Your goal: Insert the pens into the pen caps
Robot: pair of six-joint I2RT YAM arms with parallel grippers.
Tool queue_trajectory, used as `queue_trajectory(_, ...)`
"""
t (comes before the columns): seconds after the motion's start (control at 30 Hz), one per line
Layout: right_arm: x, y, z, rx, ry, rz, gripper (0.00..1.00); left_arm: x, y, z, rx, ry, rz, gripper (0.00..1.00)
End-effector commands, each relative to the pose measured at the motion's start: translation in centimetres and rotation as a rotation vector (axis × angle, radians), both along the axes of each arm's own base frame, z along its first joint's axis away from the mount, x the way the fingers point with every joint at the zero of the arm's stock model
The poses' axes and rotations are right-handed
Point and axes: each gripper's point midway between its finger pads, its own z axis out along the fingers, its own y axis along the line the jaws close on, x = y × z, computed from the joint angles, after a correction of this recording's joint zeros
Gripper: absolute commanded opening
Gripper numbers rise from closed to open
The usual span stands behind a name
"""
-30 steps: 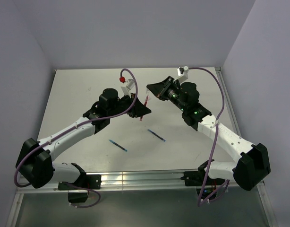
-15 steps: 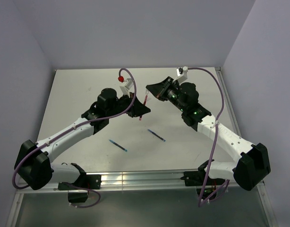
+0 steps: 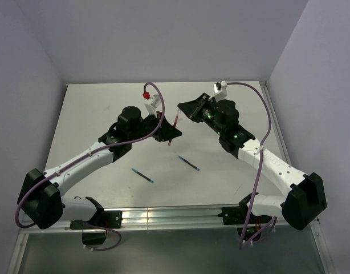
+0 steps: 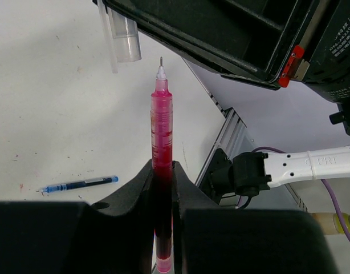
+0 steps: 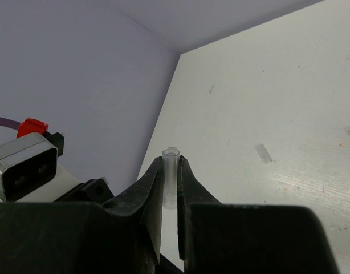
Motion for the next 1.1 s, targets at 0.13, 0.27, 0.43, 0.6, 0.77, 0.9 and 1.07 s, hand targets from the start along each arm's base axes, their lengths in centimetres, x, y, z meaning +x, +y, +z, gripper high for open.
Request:
queue_trajectory(0.13, 0.0, -0.5, 2.6, 0.012, -0.069, -0.026, 0.0, -0.1, -0.7, 1.5, -0.04, -0.032, -0.029, 0.0)
queue_trajectory(0.27, 0.0, -0.8, 3.2, 0.013, -0.083, -0.037, 0.0, -0.1, -0.9, 1.1, -0.034, -0.019, -0.035, 0.0)
queue_trajectory(0.43, 0.0, -1.0, 3.5, 0.014, -0.091, -0.04, 0.0, -0.3, -1.1, 0.8, -0.029, -0.012, -0.041, 0.0)
queue_trajectory(0.6, -0.1, -1.0, 3.6, 0.015, -0.093, -0.04, 0.0, -0.3, -1.1, 0.8, -0.025, -0.014, -0.037, 0.0)
queue_trajectory(0.77, -0.3, -1.1, 3.6, 0.016, -0.096, -0.035, 0.0, -0.2, -0.9, 0.8, -0.021, -0.021, -0.026, 0.0)
queue_trajectory(0.9, -0.3, -1.0, 3.6, 0.017, -0.093, -0.032, 0.0, -0.1, -0.9, 0.9, -0.02, -0.026, -0.02, 0.0)
queue_trajectory(1.07, -0.5, -1.0, 3.5, 0.017, -0.092, -0.028, 0.0, -0.1, -0.9, 1.0, -0.019, -0.031, -0.02, 0.0)
